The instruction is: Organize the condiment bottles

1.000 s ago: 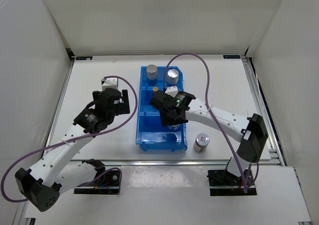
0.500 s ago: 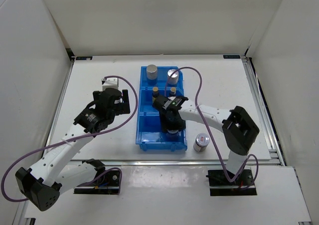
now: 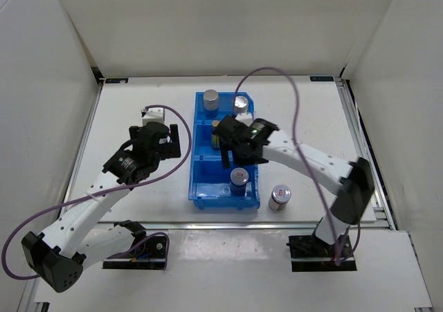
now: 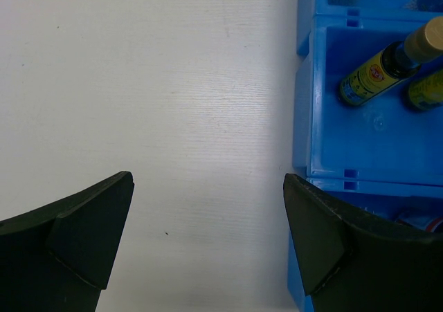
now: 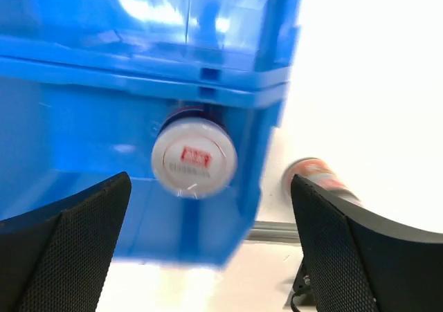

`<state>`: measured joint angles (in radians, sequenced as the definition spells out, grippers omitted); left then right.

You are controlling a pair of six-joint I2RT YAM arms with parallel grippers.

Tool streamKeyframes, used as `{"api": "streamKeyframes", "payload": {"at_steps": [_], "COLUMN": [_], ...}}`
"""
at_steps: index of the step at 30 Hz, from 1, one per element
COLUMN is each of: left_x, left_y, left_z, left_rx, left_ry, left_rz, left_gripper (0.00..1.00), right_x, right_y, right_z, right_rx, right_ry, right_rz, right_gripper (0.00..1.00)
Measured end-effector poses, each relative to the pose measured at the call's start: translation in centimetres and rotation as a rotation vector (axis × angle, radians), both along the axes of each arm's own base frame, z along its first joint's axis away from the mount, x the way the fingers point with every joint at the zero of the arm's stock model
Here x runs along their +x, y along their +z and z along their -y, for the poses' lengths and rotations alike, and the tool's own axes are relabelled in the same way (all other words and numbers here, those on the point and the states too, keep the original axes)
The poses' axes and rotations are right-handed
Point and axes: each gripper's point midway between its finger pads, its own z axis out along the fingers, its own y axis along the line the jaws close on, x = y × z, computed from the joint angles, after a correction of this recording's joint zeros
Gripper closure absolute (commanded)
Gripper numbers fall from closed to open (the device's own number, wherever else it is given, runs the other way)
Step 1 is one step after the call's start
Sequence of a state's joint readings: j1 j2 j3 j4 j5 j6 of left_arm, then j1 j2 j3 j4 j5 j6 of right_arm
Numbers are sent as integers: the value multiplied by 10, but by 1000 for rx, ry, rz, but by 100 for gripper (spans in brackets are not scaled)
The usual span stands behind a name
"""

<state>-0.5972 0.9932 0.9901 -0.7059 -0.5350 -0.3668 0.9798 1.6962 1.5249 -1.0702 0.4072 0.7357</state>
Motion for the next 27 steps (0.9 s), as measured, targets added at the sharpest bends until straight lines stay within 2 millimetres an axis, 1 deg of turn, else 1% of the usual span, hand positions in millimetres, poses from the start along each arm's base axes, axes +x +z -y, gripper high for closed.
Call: {"api": "streamKeyframes", "payload": {"at_steps": [2,3,4,5,6,7,9,10,12,14,16,18,21,27], "left_x": [0,0,0,0,0,0,0,0,1,2,3,3,3,4], "left_y": [0,0,0,0,0,0,-1,-1,-3,-5,-7,-9,-10,-10], "left_z": [0,0,0,0,0,0,0,0,1,1,2,2,2,3], "left_rx": [0,0,0,0,0,0,1,2,5,11,15,19,21,21], "left_ry": [0,0,0,0,0,0,0,0,0,-1,-1,-1,-1,-1], "left_rz": [0,0,0,0,0,0,-2,-3,-8,-16,-23,-29,-32,-31], "left_gripper": [0,0,0,0,0,0,0,0,0,0,0,0,0,0], "right_x": [3,3,0,-5,-11,-16,-29,-37,-50,-64,-75,-85,-92,-91], "right_y": [40,60,75,89,99,101,86,72,39,6,-18,-36,-51,-77], "right_z": [9,16,25,40,55,69,98,111,124,127,131,134,135,126], "right_rx": [54,94,128,159,190,206,196,171,119,67,34,18,-3,-39], "right_ry": [-21,-39,-57,-81,-102,-126,-174,-201,-233,-245,-258,-272,-284,-301], "right_rz": [90,139,177,209,235,247,221,187,108,13,-49,-97,-146,-196], "right_gripper": [0,0,0,0,0,0,0,0,0,0,0,0,0,0]}}
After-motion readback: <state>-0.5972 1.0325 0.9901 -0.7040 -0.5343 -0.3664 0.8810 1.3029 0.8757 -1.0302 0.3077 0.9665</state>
